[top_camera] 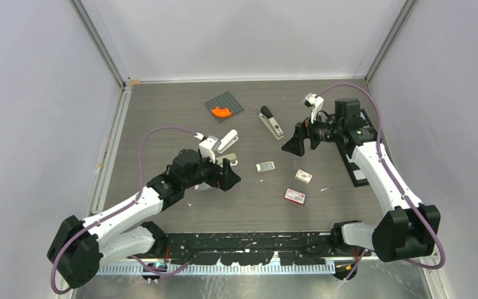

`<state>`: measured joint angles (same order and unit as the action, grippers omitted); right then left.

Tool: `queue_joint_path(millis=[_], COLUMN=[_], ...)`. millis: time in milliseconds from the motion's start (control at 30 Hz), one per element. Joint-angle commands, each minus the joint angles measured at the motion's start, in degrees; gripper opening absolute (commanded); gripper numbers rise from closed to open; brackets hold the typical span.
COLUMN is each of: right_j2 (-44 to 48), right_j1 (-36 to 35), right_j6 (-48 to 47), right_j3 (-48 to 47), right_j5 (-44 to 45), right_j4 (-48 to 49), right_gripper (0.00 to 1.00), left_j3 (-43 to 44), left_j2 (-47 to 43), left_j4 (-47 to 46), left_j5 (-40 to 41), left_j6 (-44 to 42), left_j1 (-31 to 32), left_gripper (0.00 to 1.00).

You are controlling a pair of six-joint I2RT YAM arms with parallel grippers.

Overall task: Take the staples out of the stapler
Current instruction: Place the stapler at the center of the board, then pick up the staple from the center of the board.

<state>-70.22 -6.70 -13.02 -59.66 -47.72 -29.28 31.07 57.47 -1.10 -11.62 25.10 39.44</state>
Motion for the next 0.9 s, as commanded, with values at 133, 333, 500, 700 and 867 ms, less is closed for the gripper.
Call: queue_joint_path(millis=[133, 333, 500, 700, 867], right_j2=[-1.5, -3.3, -4.3, -4.8, -5.0], right_j1=[0.1, 0.1, 0.2, 0.1, 0.2], right_j6=[-4.2, -7.6, -8.5, -9.9, -10.6], right_j3=[-3.1, -3.3, -3.5, -3.4, -3.2], right_j5=[2.6, 7.0, 7.1, 7.5, 7.6], right_j4=[-2.9, -4.9, -5.6, -6.3, -6.3], right_gripper=[1.0, 1.0, 1.0, 1.0, 1.0], left_j3=[-1.9, -5.1, -7.7, -8.0, -12.5], left_j2=[5.6, 9.1, 9.0, 10.0, 5.2], left_j4=[-15.2, -26.4, -32.4, -33.1, -35.8], left_j5=[-3.4, -3.2, -1.7, -1.1, 5.6], left_j6=[3.5, 4.9, 2.0, -0.3, -1.5], left_j1=[5.4, 7.5, 7.6, 7.6, 7.6], left_gripper=[0.88, 0.87, 0.89, 0.9, 0.92])
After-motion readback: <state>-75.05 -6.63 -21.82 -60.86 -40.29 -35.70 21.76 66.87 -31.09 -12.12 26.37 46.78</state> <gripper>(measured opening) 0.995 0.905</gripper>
